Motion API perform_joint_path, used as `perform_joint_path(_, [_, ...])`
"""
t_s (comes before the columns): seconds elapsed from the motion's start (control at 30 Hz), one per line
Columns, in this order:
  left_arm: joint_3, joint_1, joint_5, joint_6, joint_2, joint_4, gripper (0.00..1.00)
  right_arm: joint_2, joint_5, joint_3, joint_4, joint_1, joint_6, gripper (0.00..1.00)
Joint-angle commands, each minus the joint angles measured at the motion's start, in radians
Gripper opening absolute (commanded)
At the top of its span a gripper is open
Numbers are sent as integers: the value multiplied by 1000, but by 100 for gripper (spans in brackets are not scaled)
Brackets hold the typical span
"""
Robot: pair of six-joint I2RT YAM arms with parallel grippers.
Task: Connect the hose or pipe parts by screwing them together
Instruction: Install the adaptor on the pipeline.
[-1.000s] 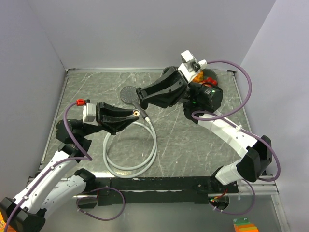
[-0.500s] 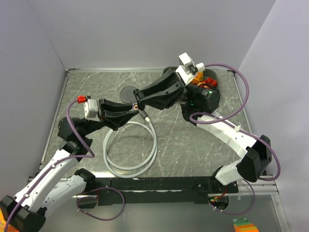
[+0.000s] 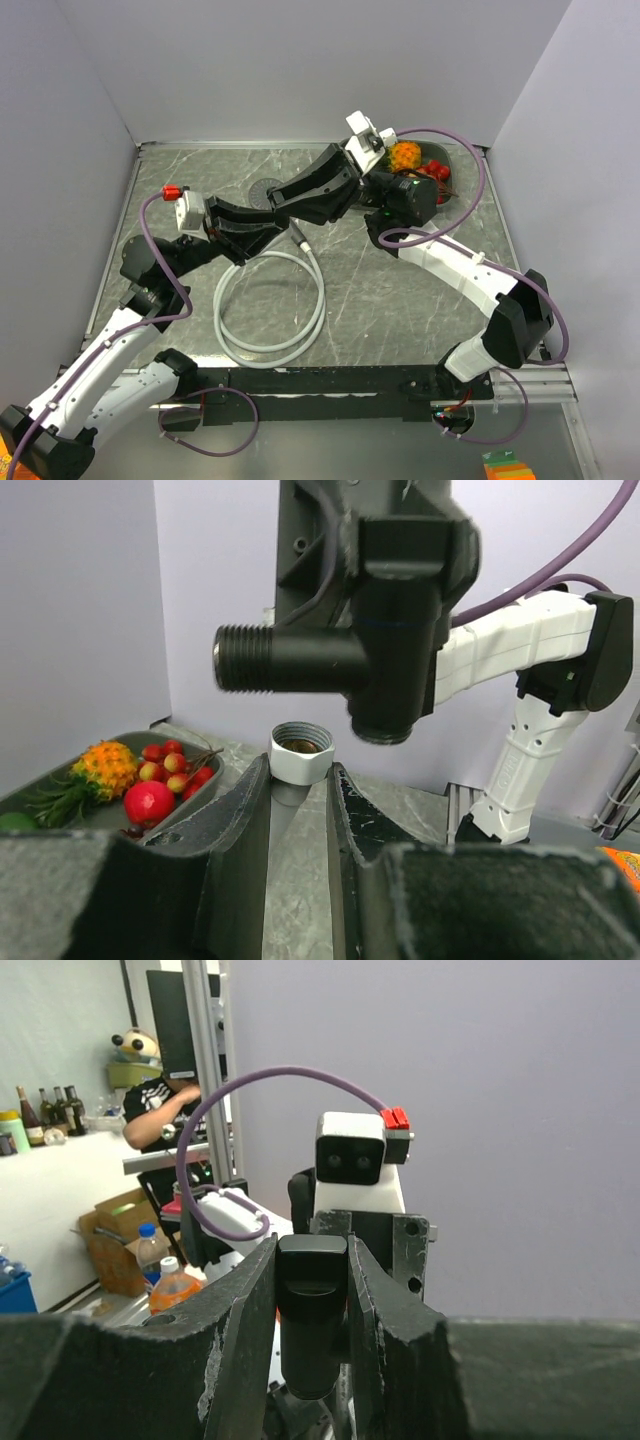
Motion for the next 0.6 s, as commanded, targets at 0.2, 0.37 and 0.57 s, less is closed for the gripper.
perform_joint_path(0.2, [9, -19, 23, -61, -20, 69, 1, 44, -10, 50, 105, -13, 44, 0])
perform_joint_path(0.37, [4, -21, 35, -64, -29, 77, 1, 45, -10, 47, 138, -22, 64, 0])
perform_joint_path(0.57, [-2, -21, 33, -64, -32, 87, 1, 28, -6, 26, 145, -32, 64, 0])
